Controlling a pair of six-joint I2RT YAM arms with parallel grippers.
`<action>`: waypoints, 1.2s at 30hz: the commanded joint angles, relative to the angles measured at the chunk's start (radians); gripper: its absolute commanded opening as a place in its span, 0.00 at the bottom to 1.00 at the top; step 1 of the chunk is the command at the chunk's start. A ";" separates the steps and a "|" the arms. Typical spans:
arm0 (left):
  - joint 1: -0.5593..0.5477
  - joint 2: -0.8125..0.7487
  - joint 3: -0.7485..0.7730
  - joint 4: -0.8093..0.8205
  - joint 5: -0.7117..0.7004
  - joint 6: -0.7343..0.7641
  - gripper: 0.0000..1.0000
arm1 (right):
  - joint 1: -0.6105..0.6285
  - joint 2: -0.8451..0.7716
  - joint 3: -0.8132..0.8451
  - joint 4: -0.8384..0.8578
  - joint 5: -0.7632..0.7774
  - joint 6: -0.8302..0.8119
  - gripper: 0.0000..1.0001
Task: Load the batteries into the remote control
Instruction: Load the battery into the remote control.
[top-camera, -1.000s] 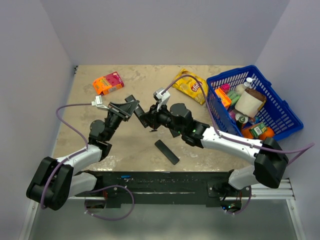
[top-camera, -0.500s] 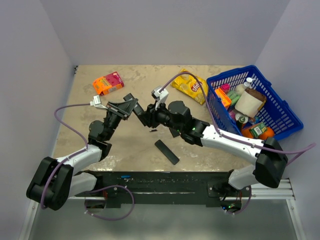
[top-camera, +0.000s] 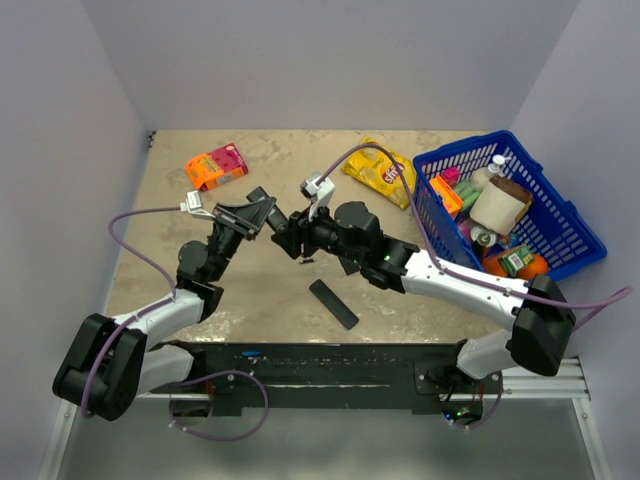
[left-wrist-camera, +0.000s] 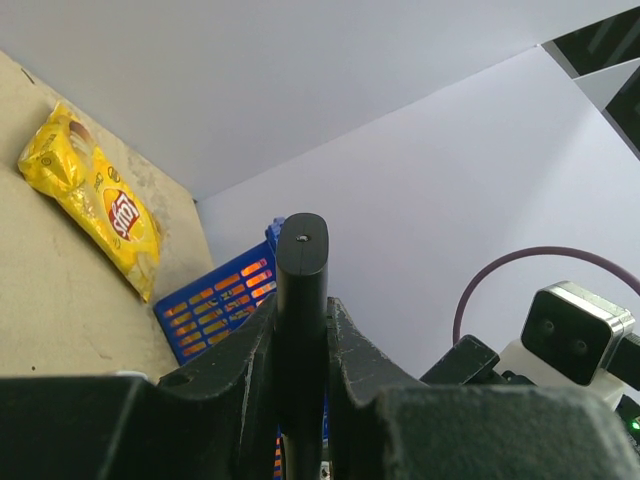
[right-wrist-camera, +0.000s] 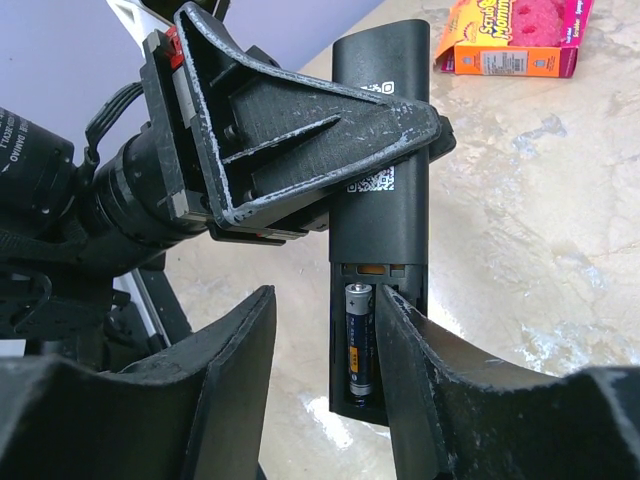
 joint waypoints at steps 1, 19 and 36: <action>-0.011 -0.016 0.006 0.111 0.033 -0.013 0.00 | -0.012 -0.023 0.046 -0.005 0.032 -0.021 0.48; -0.011 -0.005 0.035 0.081 0.071 -0.009 0.00 | -0.011 -0.014 0.125 -0.097 -0.011 -0.087 0.52; -0.009 -0.006 0.107 -0.067 0.180 0.012 0.00 | -0.158 -0.187 0.133 -0.287 -0.546 -0.622 0.55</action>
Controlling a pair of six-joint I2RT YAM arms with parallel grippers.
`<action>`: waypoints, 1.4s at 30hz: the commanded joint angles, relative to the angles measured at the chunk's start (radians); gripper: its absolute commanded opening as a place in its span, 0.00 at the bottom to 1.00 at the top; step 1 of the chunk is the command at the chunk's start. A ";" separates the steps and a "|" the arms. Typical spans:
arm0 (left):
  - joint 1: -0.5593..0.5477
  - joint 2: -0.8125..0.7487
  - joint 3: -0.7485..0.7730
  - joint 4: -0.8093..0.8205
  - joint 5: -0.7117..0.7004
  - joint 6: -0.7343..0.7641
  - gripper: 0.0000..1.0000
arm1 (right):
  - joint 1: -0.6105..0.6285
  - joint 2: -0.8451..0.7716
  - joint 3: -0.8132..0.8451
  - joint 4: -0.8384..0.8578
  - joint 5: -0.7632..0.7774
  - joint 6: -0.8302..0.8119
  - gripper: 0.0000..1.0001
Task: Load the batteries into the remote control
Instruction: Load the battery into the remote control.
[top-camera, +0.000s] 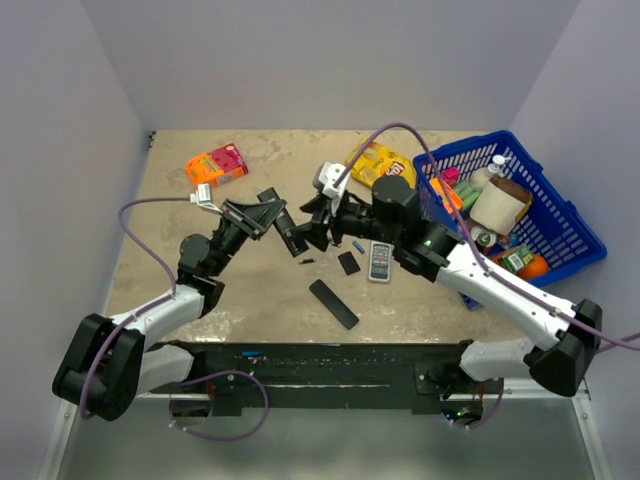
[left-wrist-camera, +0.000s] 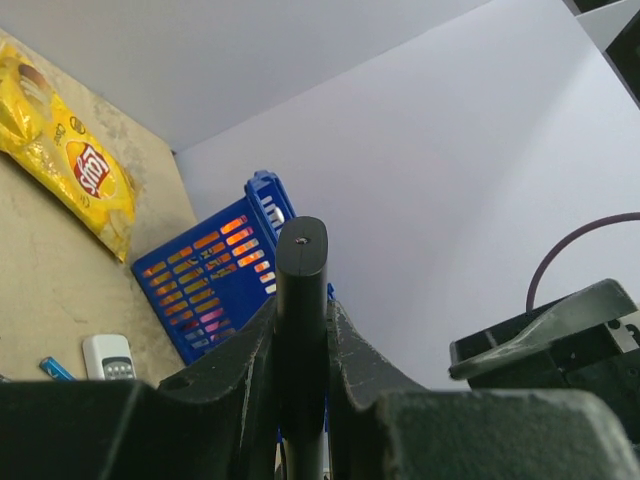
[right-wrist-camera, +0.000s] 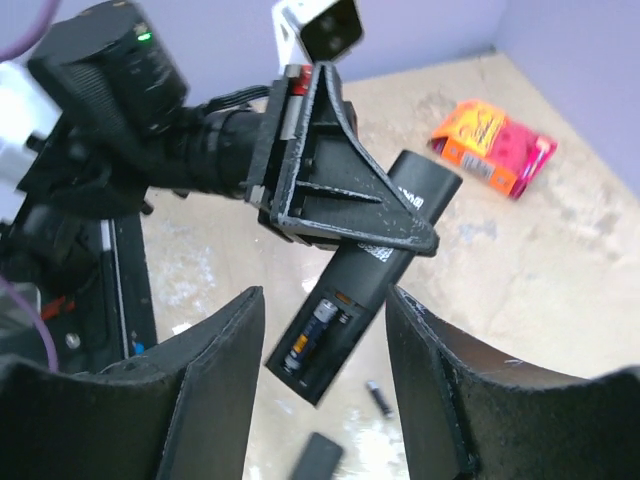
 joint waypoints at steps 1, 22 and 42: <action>-0.005 -0.003 0.067 -0.010 0.066 0.011 0.00 | -0.094 -0.077 -0.016 -0.054 -0.390 -0.279 0.55; -0.005 0.011 0.148 -0.081 0.224 0.000 0.00 | -0.126 0.038 0.033 -0.166 -0.550 -0.686 0.41; -0.006 0.031 0.168 -0.073 0.256 -0.012 0.00 | -0.128 0.061 0.034 -0.124 -0.568 -0.657 0.36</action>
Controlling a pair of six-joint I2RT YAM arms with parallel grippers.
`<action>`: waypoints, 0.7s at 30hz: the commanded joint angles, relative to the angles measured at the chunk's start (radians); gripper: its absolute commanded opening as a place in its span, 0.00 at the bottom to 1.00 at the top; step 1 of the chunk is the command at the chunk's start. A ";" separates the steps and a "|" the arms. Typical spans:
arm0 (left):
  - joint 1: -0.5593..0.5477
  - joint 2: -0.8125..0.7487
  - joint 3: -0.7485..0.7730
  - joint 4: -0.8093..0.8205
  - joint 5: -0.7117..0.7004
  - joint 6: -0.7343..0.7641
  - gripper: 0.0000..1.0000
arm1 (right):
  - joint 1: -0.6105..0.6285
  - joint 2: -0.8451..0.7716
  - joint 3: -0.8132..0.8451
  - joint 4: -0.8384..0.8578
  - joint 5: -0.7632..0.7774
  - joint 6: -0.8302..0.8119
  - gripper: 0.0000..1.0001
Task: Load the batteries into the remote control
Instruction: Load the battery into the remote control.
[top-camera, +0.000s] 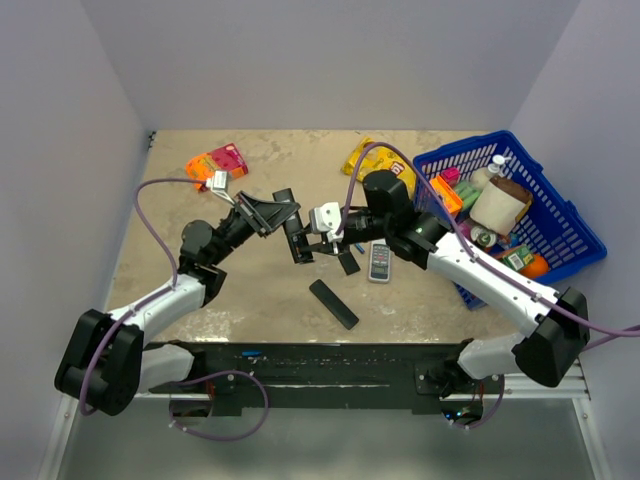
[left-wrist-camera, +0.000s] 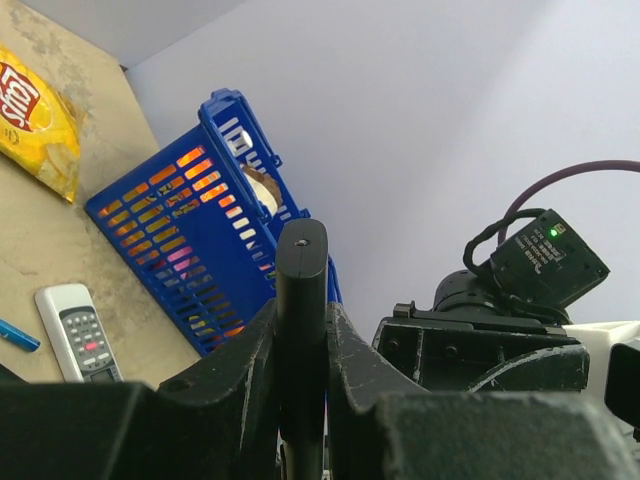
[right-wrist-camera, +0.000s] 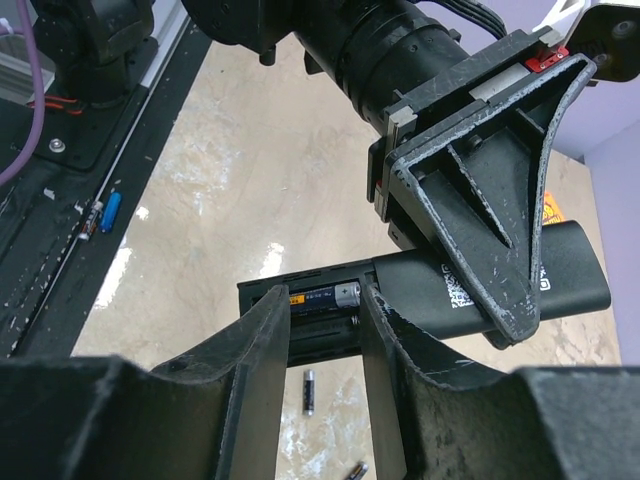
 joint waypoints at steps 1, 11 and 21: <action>-0.008 0.005 0.047 0.037 0.019 -0.011 0.00 | 0.000 0.010 0.047 0.034 -0.034 0.001 0.36; -0.009 0.018 0.055 0.053 0.024 -0.016 0.00 | 0.000 0.037 0.063 0.033 -0.037 0.000 0.34; -0.009 0.034 0.064 0.071 0.024 -0.022 0.00 | -0.001 0.069 0.095 -0.030 -0.039 -0.028 0.27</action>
